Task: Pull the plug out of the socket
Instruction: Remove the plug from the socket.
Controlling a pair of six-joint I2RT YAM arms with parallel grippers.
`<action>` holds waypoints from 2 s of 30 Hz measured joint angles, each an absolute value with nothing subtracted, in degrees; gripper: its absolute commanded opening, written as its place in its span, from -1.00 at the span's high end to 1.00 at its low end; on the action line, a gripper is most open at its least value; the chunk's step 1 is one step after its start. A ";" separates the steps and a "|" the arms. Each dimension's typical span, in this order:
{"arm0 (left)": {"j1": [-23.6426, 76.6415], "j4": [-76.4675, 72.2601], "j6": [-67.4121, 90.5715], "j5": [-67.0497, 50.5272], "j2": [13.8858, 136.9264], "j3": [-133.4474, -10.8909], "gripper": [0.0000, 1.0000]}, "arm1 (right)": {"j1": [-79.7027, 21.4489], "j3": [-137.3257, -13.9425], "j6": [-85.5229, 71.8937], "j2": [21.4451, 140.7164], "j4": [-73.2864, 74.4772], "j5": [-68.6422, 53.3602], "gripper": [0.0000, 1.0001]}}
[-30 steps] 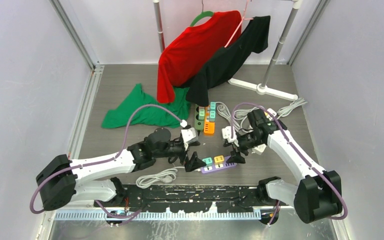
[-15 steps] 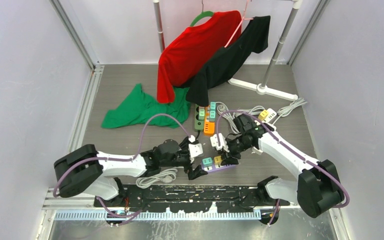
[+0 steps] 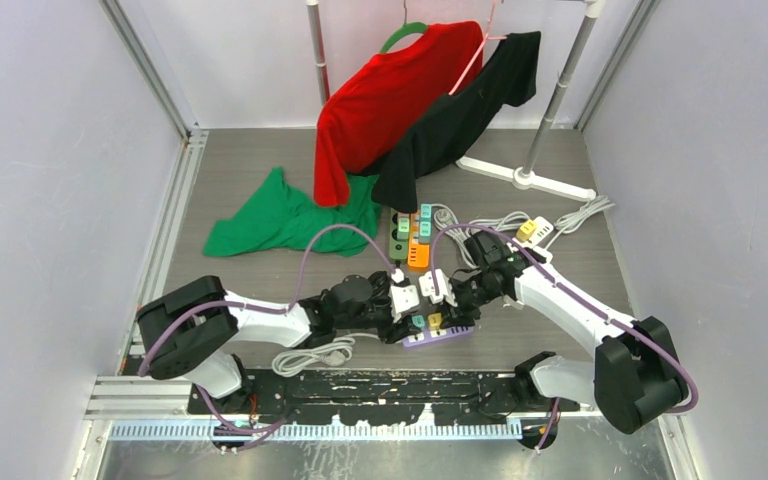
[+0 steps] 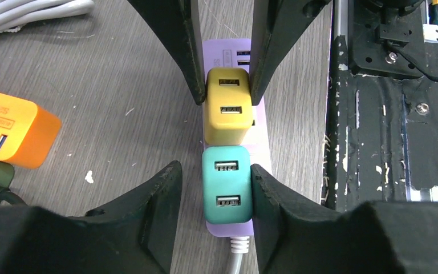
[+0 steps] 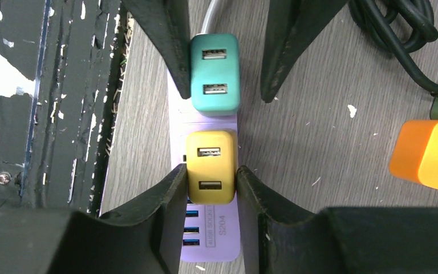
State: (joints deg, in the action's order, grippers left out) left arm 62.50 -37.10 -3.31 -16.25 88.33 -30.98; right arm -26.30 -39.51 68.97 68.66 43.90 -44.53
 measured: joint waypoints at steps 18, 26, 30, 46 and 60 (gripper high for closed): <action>61.73 -36.91 -2.72 -17.30 88.25 -30.87 1.00 | -27.46 -39.53 69.63 68.62 43.22 -43.72 0.82; 61.17 -35.75 -2.11 -16.16 87.46 -30.72 1.00 | -28.21 -39.46 67.18 68.62 39.70 -42.02 0.89; 63.42 -33.19 -5.61 -10.72 85.10 -30.68 1.00 | -28.16 -39.42 66.15 68.36 38.39 -41.58 0.90; 60.77 -35.31 -0.67 -14.17 84.66 -29.47 1.00 | -30.22 -39.46 68.20 68.29 37.32 -40.49 0.92; 63.75 -43.11 -2.42 -12.21 84.64 -27.64 1.00 | -31.29 -39.86 65.34 69.43 36.67 -38.17 0.92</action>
